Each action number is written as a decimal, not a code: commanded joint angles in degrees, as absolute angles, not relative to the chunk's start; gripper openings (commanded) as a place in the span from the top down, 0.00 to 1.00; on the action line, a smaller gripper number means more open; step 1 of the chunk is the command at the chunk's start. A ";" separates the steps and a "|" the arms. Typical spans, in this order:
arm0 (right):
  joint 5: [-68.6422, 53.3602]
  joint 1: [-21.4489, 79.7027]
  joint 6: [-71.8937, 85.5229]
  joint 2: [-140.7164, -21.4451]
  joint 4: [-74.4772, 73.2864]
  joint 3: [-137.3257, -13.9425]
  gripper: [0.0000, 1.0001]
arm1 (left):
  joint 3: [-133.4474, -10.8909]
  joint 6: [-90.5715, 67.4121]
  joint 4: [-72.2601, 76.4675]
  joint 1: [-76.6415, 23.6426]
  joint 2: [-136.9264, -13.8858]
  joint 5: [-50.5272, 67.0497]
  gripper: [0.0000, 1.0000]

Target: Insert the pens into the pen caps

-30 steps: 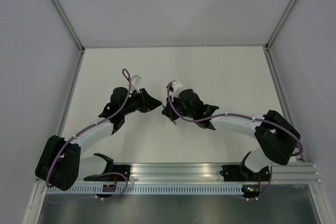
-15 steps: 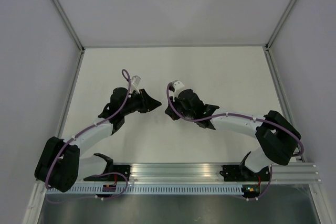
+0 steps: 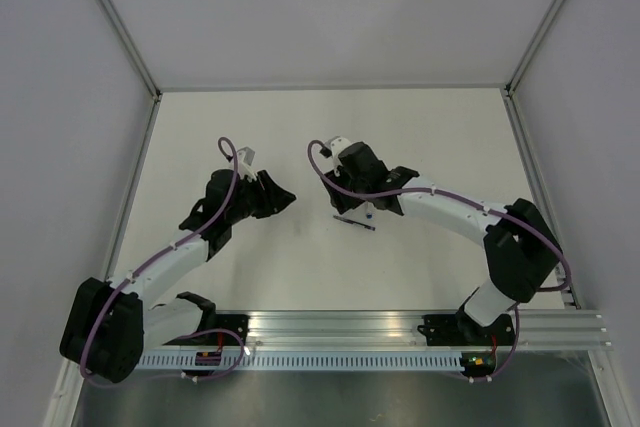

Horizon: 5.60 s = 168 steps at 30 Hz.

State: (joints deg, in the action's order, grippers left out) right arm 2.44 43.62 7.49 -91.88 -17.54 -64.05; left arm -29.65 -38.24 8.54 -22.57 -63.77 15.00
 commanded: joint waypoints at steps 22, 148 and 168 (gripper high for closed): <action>1.14 43.42 -11.51 -110.92 -44.82 -76.46 0.48 | -24.79 -44.21 3.08 -4.48 -55.37 17.14 0.42; -26.28 51.06 19.69 -56.25 26.46 -29.97 1.00 | -34.81 -43.69 25.13 -43.07 -44.39 4.66 0.98; -26.54 51.42 20.21 -57.31 26.45 -30.24 1.00 | -32.70 -41.40 30.23 -43.07 -45.62 11.95 0.98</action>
